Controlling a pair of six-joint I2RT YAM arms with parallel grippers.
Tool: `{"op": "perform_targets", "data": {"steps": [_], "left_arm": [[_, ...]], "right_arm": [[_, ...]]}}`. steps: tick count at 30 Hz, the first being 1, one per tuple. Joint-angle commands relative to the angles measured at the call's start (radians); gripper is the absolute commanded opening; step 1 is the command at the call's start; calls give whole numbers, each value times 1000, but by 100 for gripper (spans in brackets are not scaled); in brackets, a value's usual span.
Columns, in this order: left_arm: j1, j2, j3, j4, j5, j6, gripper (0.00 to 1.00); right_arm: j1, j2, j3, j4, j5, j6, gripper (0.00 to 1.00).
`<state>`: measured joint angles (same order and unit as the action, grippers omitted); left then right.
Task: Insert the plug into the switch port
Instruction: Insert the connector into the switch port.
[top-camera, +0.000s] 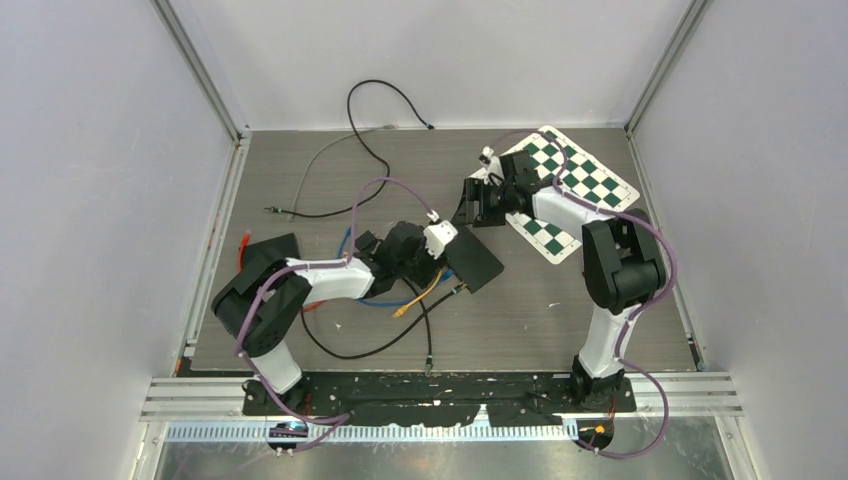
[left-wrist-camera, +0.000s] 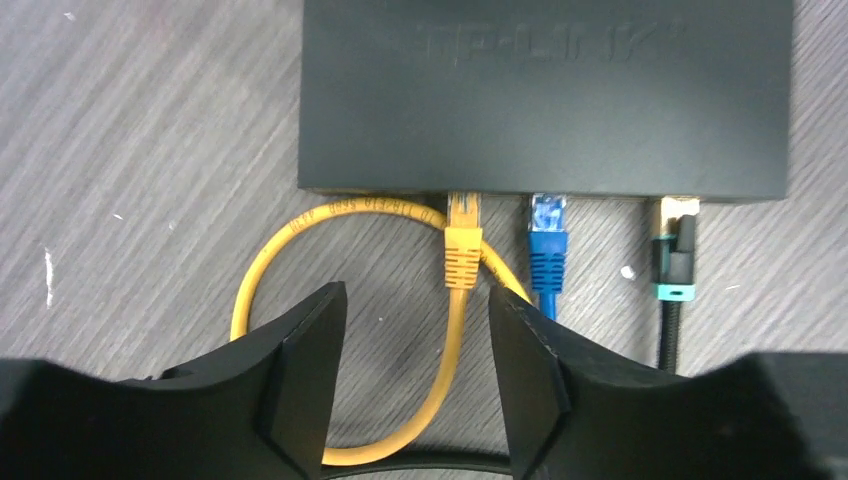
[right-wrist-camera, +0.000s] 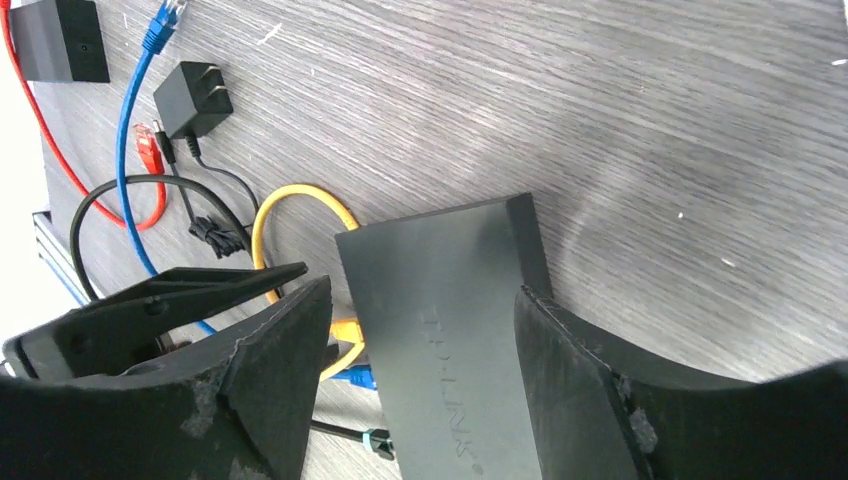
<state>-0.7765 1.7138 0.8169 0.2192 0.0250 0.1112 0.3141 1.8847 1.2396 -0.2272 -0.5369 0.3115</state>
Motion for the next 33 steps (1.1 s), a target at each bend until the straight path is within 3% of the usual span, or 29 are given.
{"op": "perform_targets", "data": {"steps": [1, 4, 7, 8, 9, 15, 18, 26, 29, 33], "left_arm": [[2, -120, -1, 82, -5, -17, 65], [3, -193, 1, 59, -15, -21, 75], [5, -261, 11, 41, -79, -29, 79], [6, -279, 21, 30, -107, -31, 92], [9, -293, 32, 16, -133, -34, 99], [15, -363, 83, -86, -472, -68, 100], [38, -388, 150, -278, -556, -139, 100], [147, -574, 221, -600, -405, -336, 99], [189, -644, 259, -707, -342, -308, 100], [211, -746, 251, -784, -371, -301, 99]], "right_arm": [[10, -117, 61, -192, 169, -19, 74], [10, -204, -3, -192, 223, 10, 74], [25, -310, -157, -133, 276, 127, 71], [48, -334, -191, -116, 281, 150, 71], [60, -380, -256, -88, 293, 204, 71], [155, -584, -563, 80, 352, 482, 71], [197, -651, -678, 158, 403, 585, 72], [234, -657, -808, 455, 426, 637, 73], [234, -610, -794, 521, 414, 621, 72], [232, -501, -783, 644, 414, 608, 70]]}}
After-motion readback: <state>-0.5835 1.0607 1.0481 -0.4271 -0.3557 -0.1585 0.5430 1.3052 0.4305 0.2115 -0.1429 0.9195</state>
